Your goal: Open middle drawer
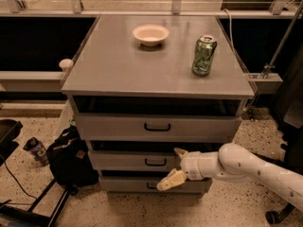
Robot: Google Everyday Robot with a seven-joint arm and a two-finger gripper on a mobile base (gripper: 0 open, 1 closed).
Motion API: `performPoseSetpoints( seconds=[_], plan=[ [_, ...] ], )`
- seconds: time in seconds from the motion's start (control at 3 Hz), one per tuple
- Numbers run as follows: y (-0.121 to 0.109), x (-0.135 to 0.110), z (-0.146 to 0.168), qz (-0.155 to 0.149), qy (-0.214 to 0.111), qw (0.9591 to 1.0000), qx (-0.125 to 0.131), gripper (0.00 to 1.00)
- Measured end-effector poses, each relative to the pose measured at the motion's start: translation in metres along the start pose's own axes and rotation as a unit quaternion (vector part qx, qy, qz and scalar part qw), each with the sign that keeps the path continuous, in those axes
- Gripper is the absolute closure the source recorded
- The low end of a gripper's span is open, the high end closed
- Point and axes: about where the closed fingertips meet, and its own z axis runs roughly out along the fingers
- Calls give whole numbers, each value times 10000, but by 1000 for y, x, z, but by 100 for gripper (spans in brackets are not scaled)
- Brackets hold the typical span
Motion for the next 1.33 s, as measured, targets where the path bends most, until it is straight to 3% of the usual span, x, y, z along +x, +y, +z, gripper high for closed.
performPoseSetpoints(
  seconds=[0.33, 0.67, 1.0, 1.33],
  plan=[
    [-13, -5, 18, 105, 22, 9999, -61, 0],
    [-21, -32, 38, 384, -748, 9952, -508, 0],
    [-31, -30, 43, 845, -1222, 9856, -802, 0],
    [-43, -24, 48, 978, -1108, 9880, -442, 0]
  ],
)
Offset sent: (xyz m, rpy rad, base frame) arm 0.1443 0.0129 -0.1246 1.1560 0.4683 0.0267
